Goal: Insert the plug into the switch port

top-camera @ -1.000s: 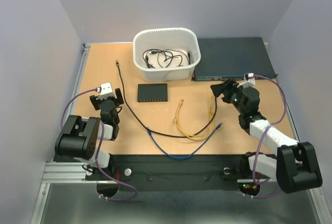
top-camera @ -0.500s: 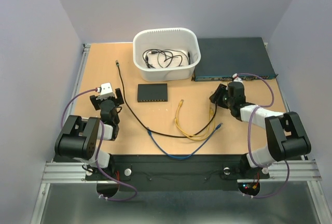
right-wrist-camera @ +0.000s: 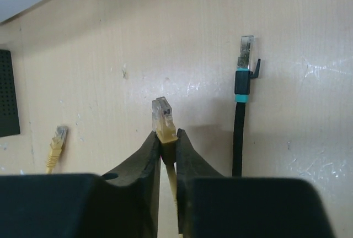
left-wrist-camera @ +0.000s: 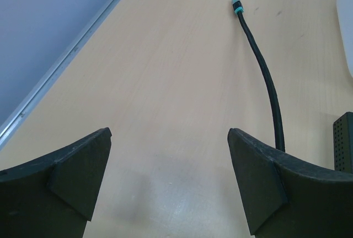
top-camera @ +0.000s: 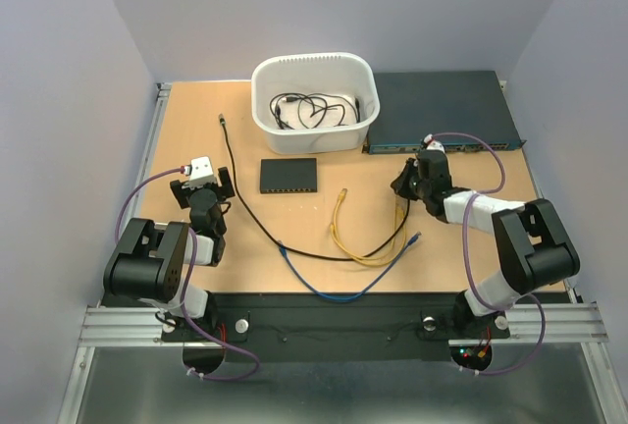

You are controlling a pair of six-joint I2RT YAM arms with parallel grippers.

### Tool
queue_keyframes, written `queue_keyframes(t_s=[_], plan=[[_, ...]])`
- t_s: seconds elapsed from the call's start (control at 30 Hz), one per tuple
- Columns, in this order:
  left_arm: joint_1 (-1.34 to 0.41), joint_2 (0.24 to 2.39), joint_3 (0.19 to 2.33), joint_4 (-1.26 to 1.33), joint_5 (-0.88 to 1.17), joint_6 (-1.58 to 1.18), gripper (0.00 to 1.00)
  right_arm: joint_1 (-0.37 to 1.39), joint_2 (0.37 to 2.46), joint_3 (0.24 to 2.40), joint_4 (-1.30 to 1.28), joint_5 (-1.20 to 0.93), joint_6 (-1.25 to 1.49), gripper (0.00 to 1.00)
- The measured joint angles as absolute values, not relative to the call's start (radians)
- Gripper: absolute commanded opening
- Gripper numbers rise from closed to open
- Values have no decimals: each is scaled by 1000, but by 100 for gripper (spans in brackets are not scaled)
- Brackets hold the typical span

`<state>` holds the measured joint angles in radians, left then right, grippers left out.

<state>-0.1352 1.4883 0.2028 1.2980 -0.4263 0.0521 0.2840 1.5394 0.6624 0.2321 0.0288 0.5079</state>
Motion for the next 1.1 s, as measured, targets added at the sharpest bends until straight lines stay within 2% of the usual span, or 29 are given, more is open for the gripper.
queue_keyframes(t_s=[0.07,0.47,0.63,0.77,0.8,0.83,0.9,1.1], plan=[[-136,1488,203,1298,-432,51,99,289,1539,667,229,25,501,1],[-150,1433,191,1283,-464,58,99,413,1447,765,240,-256,395,0],[-187,1251,392,1105,-495,65,99,458,1448,775,246,-367,370,1],[-188,1074,479,984,-480,-55,98,500,1451,775,247,-424,350,0],[-188,1027,480,960,-481,-103,96,518,1453,775,247,-439,342,0],[-188,994,479,937,-474,-152,87,529,1454,775,247,-452,335,1],[-184,949,479,882,-411,-225,79,557,1457,775,247,-475,324,1],[-221,921,459,821,-52,-400,72,580,1459,775,248,-532,304,1]])
